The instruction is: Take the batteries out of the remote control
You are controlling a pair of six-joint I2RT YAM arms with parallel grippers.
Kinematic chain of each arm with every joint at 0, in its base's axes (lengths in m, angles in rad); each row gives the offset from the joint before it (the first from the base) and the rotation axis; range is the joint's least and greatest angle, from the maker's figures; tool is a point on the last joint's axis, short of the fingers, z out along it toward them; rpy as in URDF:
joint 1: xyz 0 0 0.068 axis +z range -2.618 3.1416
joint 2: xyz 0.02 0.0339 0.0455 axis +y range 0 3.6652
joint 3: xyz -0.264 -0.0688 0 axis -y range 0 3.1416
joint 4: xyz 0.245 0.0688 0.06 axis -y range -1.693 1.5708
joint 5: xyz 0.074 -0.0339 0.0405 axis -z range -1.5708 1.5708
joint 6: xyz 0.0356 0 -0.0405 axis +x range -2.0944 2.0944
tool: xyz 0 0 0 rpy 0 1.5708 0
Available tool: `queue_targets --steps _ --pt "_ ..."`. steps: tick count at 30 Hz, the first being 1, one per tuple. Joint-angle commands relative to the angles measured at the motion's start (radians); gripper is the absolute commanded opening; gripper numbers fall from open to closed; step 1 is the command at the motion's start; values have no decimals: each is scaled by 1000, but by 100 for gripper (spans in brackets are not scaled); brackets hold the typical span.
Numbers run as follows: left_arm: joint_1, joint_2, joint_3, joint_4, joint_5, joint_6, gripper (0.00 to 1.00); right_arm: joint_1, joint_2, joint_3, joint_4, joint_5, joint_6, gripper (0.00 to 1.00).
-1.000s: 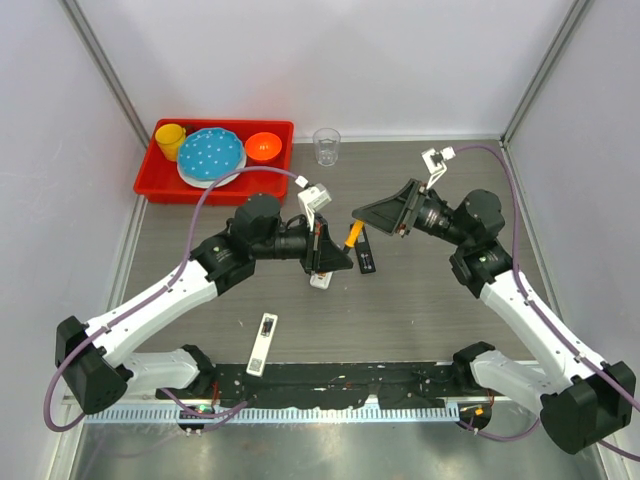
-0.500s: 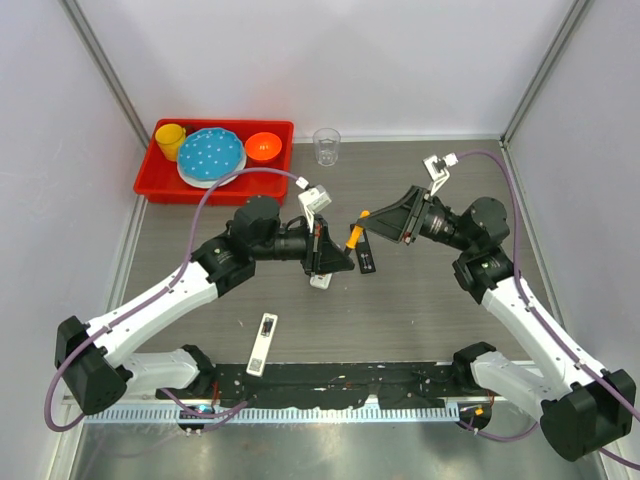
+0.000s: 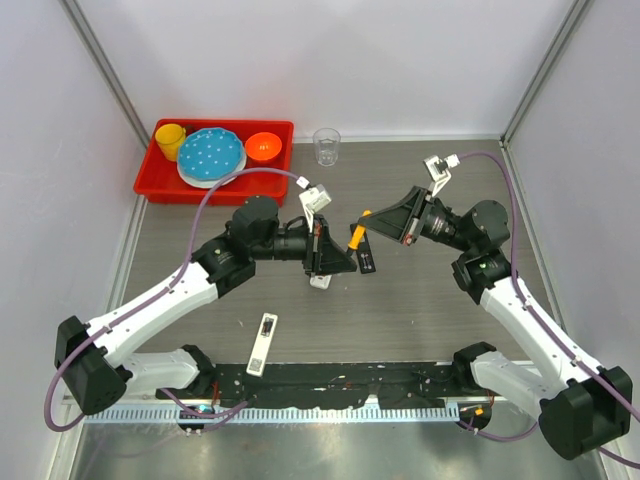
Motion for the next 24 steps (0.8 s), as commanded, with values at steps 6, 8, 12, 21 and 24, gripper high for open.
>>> queue_targets --steps 6,8,12,21,24 --pt "4 -64 -61 37 -132 24 76 2 -41 55 -268 91 -179 1" --pt "7 -85 -89 8 -222 30 93 2 -46 68 -381 168 -233 1" --pt "6 -68 -106 -137 -495 1 100 2 -59 74 -529 313 -331 1" --pt "6 235 0 -458 -758 13 100 1 -49 63 -704 571 -399 1" --pt "-3 318 -2 -403 -763 31 100 -2 -37 66 -727 585 -412 1"
